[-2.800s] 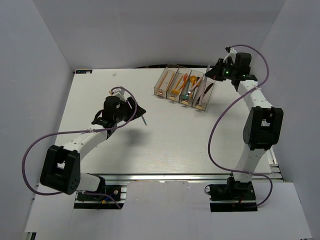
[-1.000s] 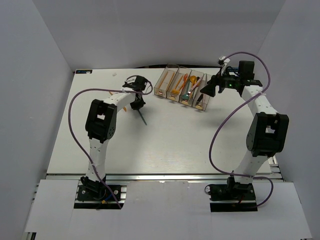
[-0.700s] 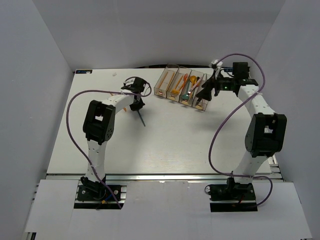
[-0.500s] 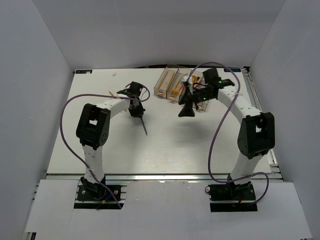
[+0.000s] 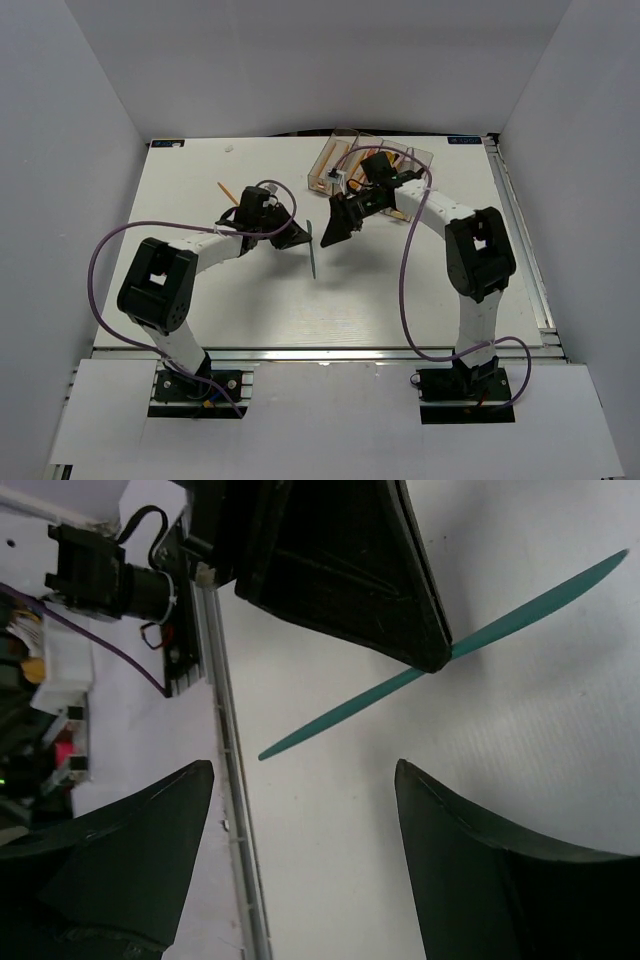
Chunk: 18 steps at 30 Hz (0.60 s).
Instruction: Sort the eating utensils into containers
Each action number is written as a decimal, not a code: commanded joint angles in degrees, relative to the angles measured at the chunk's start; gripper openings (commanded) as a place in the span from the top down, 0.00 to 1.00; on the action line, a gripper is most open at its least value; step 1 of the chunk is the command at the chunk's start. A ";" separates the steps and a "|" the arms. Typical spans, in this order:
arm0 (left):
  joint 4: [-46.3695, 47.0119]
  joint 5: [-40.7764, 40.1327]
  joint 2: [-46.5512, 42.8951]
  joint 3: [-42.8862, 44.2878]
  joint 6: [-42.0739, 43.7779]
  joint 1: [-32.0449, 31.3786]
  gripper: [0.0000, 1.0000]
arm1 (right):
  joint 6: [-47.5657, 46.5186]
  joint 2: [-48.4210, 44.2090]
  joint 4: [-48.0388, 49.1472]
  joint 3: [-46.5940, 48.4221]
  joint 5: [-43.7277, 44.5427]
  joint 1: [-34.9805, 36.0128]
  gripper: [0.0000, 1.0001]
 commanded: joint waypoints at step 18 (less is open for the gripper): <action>13.95 4.22 -3.76 -1.30 -6.48 -0.99 1.00 | 27.76 0.53 15.04 -5.54 12.89 5.36 0.57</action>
